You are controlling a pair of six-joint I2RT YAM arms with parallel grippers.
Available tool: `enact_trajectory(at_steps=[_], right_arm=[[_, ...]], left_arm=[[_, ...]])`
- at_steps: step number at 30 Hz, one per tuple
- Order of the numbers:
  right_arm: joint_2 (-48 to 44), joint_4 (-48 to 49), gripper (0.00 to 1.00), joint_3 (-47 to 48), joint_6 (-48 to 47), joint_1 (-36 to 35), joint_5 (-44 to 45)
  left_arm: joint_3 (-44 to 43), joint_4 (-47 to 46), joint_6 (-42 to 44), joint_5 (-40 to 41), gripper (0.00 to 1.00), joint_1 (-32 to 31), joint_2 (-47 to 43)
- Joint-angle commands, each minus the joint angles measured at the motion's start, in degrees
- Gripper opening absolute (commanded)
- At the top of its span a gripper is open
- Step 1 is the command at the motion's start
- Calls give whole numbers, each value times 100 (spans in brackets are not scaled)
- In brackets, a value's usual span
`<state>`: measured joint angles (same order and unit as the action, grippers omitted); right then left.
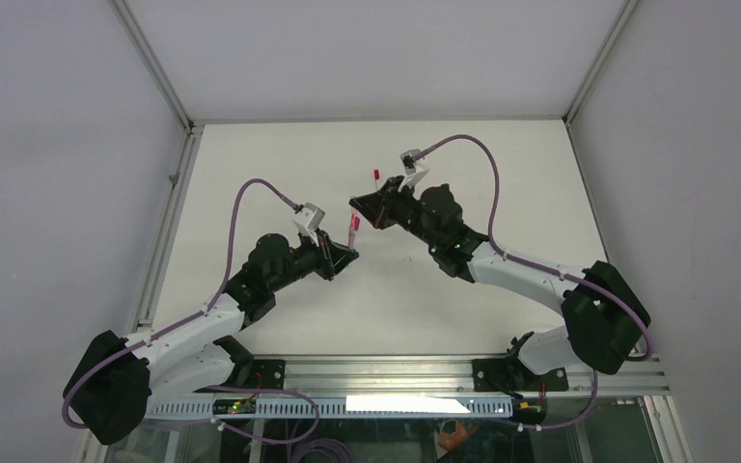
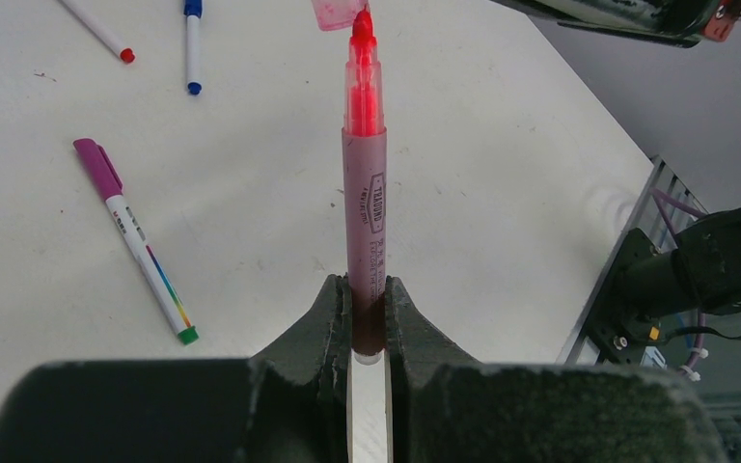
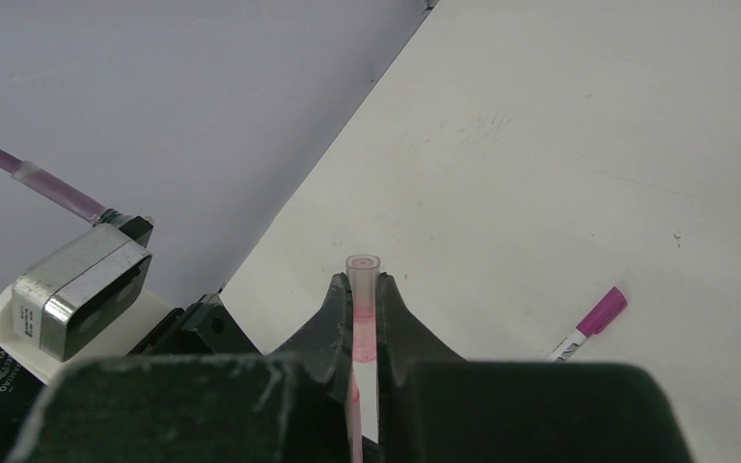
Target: Insert the pens into the pen caps
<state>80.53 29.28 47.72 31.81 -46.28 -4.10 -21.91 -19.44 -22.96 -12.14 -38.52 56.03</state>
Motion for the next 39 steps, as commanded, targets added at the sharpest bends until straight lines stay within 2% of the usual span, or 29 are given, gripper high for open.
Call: enact_trajectory(at_steps=[1,23,39], right_arm=[[-166,495,0,183,-83,-33,116],[-290,86,0,100,97,-89,-300],[-596,-70,0,-330,106,-294,-137]], left_arm=[[-156,-203,127,-132,0,12,-48],[-131,-55,215,33,0,17,-190],[-451,22,376,379,0,20,-156]])
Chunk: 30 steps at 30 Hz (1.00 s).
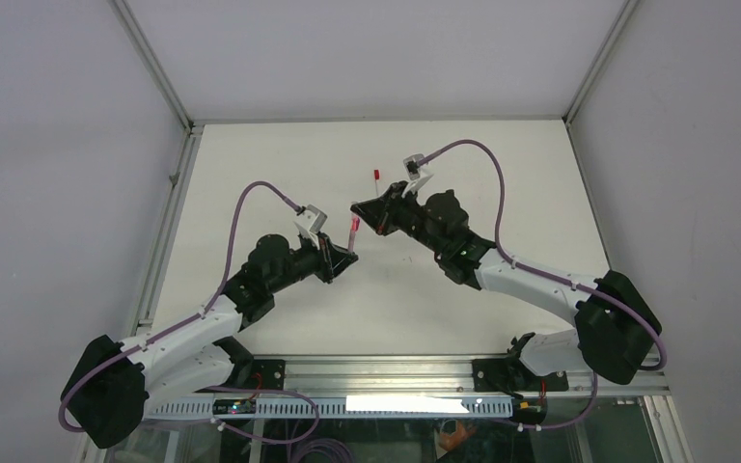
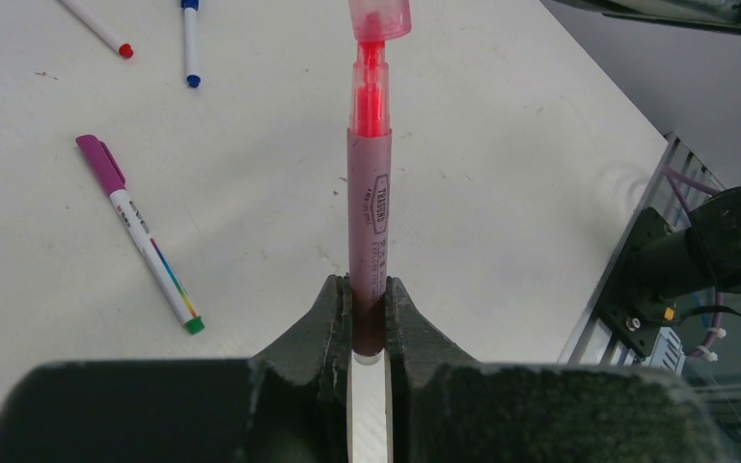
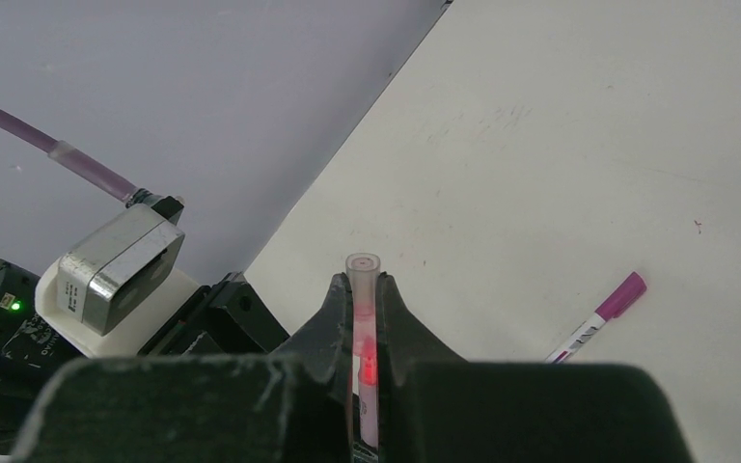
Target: Insert the pens into the pen caps
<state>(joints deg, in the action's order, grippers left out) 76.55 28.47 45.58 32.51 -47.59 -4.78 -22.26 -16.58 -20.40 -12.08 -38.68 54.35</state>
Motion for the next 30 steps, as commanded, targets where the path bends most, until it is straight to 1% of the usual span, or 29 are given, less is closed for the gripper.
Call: enact_trajectory(at_steps=[1,9,13,23,30], right_arm=[[-190,-2,0,-118,31,-183,-55],[-124,26,0,-256,-32,-284,71],[-155,27,0,-353,-129,-327,169],[-477,-210,0,-582,-432,-381,442],[-413,-250,0,-600,-429,-464,442]], left_arm=[[-460,-308,136,346,0,36,55],[-789,-568,305,28,0,36,221],[-919,-489,418,-14,0,36,170],[-1214,-85,599,122,0,36,110],[-1381,-62,767,396,0,44,180]])
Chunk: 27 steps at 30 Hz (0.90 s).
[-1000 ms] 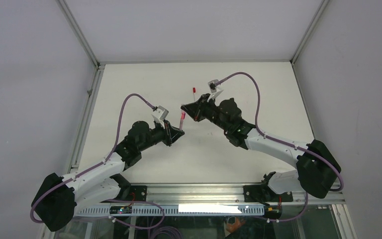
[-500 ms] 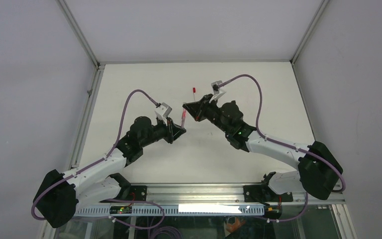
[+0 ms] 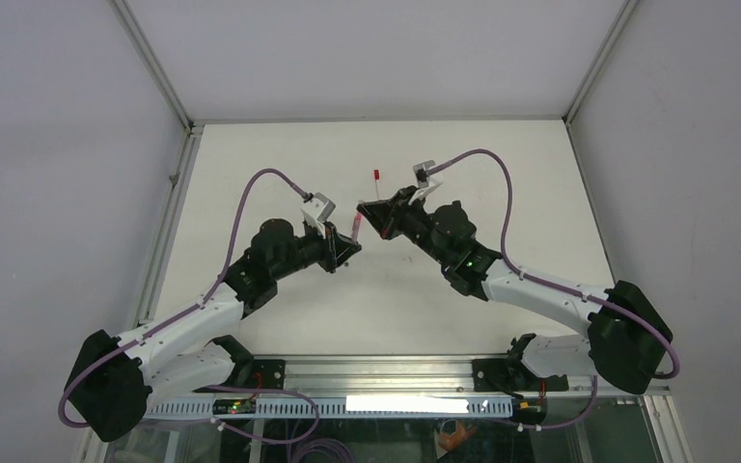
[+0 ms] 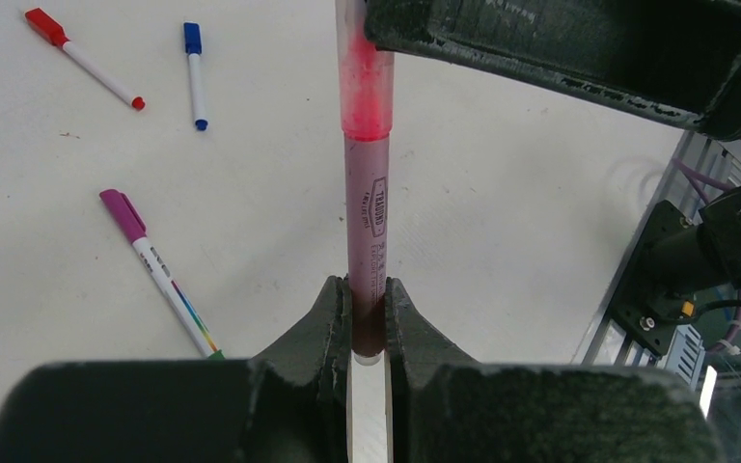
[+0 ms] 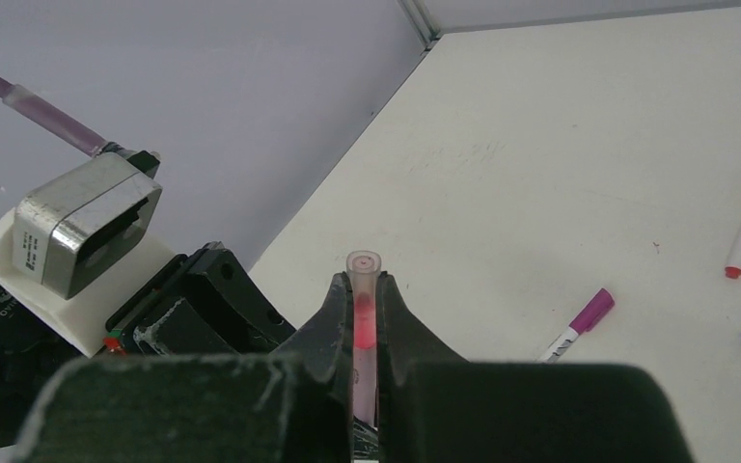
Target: Insert the pens into the pen caps
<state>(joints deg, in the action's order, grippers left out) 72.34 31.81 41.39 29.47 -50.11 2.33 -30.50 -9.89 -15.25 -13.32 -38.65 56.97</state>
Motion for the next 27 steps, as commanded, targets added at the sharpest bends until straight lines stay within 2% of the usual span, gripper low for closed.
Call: enact_trajectory(at_steps=[1,6,16,22,27], right_arm=[[23,-572,0,-198,-107,-232,-268],[43,-607,0,-293,14,-358,196],[-93,-2244,0,-98,402,-584,1579],[94,-2944,0,101,625,-685,1923],[163,-3042,0,64,730,-848,1967]], left_arm=[[-621,-715,292,558,0,47,-36],[-977,-646,444,683,0,68,254],[-1608,-412,747,1470,0,69,521],[-1821,-304,823,1574,0,69,655],[-1976,-265,924,1629,0,69,706]])
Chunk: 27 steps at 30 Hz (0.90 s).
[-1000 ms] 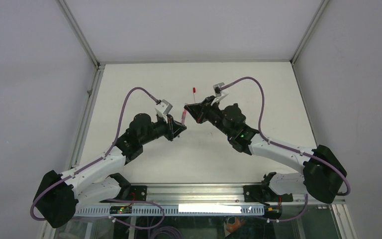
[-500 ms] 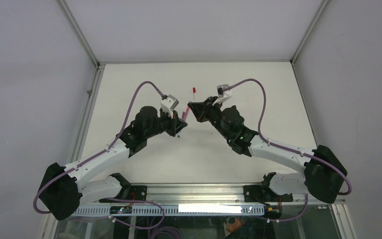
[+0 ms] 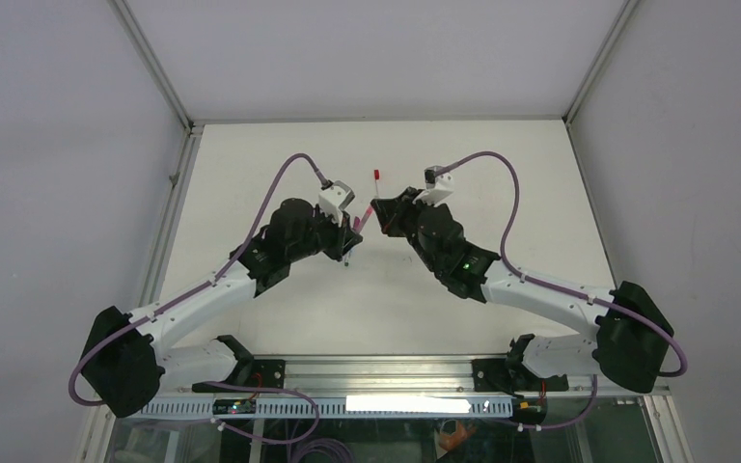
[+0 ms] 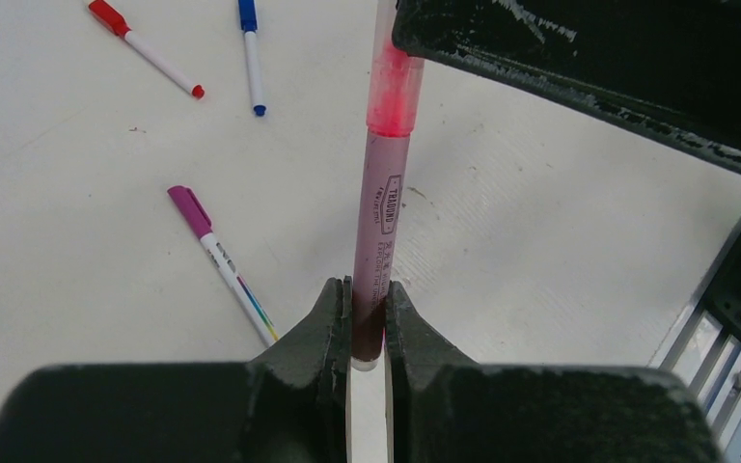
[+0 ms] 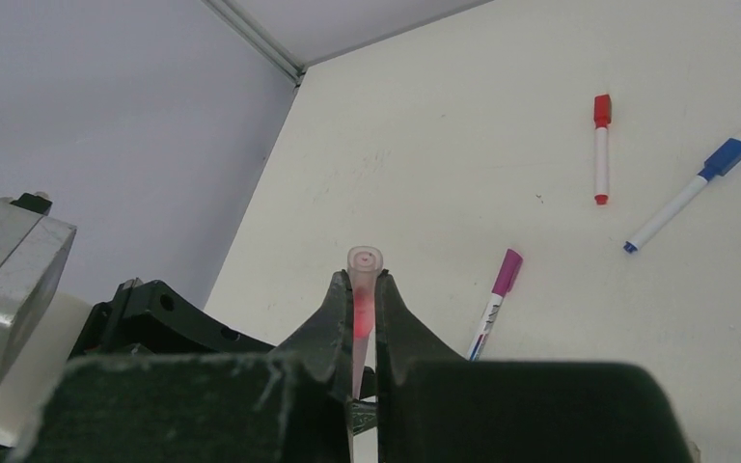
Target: Insert the pens into the pen caps
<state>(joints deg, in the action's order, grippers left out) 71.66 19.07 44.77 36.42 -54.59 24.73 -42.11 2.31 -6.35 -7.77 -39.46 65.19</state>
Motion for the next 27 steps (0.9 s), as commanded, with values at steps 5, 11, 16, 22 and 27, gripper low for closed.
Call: enact_trajectory(at_steps=[5,11,16,22,27], right_arm=[[370,-1854,0,-204,49,-569,-220],[705,-2731,0,255,117,-676,-149],[986,-3396,0,665,311,-694,-194],[974,-3369,0,701,295,-702,-175],[378,-2560,2,242,-214,-683,-210]], left_arm=[[-1140,-1302,264,842,0,149,189],[-1356,-1161,506,1075,0,149,393],[-1365,-1162,709,1358,0,149,351],[-1232,-1141,779,1383,0,149,336],[-1140,-998,751,1204,0,149,397]])
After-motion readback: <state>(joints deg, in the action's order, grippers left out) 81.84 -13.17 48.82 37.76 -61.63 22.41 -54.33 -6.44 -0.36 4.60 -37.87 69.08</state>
